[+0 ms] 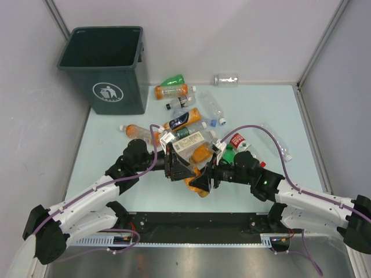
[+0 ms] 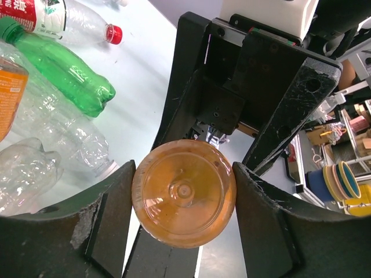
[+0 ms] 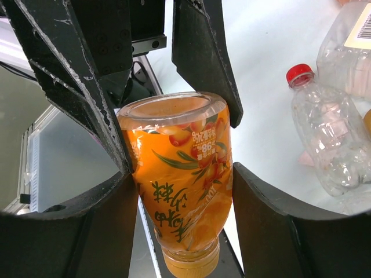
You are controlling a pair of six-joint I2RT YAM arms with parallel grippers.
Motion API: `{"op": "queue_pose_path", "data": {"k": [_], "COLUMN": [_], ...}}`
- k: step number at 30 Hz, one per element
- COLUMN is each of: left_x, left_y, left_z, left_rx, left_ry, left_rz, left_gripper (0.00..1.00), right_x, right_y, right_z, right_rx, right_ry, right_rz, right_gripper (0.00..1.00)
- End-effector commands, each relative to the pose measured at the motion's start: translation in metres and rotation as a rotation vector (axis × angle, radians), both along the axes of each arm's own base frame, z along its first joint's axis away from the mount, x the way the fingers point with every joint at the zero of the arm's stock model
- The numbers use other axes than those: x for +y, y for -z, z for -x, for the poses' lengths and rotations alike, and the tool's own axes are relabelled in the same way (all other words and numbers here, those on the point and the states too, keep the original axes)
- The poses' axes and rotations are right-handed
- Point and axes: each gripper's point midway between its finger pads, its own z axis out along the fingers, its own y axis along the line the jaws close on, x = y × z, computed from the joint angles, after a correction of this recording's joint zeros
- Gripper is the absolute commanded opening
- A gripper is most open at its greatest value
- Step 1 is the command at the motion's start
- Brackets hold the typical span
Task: Put the plastic bottles in the bin
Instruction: Pick up the plastic bottle at the center of the board, then place the plastic bottle in the trash bin.
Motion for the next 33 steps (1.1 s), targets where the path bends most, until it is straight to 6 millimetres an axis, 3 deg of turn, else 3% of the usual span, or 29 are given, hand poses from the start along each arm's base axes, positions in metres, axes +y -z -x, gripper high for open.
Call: {"op": "queue_pose_path", "data": {"k": [1,2,3,6,12,18,24,25,26,27,28,32,33], "left_x": [-0.002,0.0,0.0,0.003,0.007,0.019,0.047,0.058,0.063,0.066,0.073,0.103,0.111], "left_y": [-0.009,-0.008,-0.008,-0.011,-0.021,-0.031,-0.06,-0.076,-0.076,-0.096,-0.103,-0.141,-0.162], "left_z": [0.003,0.002,0.002,-0.002,-0.012,-0.027,-0.075,-0.091,-0.099,-0.106,-0.115,-0.156,-0.163], "left_rx": [-0.018,-0.014,-0.021,-0.036,-0.072,-0.13,-0.259,-0.293,-0.307,-0.339,-0.359,-0.434,-0.45], "left_ry": [0.021,0.01,0.005,-0.024,-0.082,-0.183,-0.45,-0.553,-0.589,-0.628,-0.683,-0.907,-0.957], "left_rz": [-0.006,-0.017,-0.022,-0.035,-0.057,-0.125,-0.257,-0.271,-0.308,-0.293,-0.308,-0.357,-0.324], "left_gripper": [0.19,0.14,0.12,0.06,0.0,0.0,0.0,0.0,0.0,0.0,0.0,0.0,0.0], "right_x": [0.01,0.01,0.01,0.01,0.005,-0.007,-0.028,-0.031,-0.035,-0.037,-0.04,-0.044,-0.044], "right_y": [-0.042,-0.042,-0.04,-0.036,-0.03,-0.021,-0.026,-0.031,-0.03,-0.03,-0.032,-0.024,-0.023], "right_z": [-0.015,-0.016,-0.018,-0.021,-0.026,-0.031,-0.031,-0.03,-0.03,-0.03,-0.029,-0.028,-0.028], "right_rx": [-0.104,-0.103,-0.104,-0.092,-0.08,-0.07,-0.064,-0.075,-0.074,-0.076,-0.081,-0.057,-0.055], "right_ry": [0.047,0.05,0.061,0.079,0.114,0.172,0.244,0.245,0.259,0.265,0.268,0.282,0.282], "right_rz": [-0.087,-0.086,-0.077,-0.053,-0.018,0.028,0.043,0.029,0.036,0.037,0.031,0.053,0.054], "right_gripper": [0.27,0.3,0.46,0.75,1.0,1.0,1.0,1.0,1.0,1.0,1.0,1.0,1.0]}}
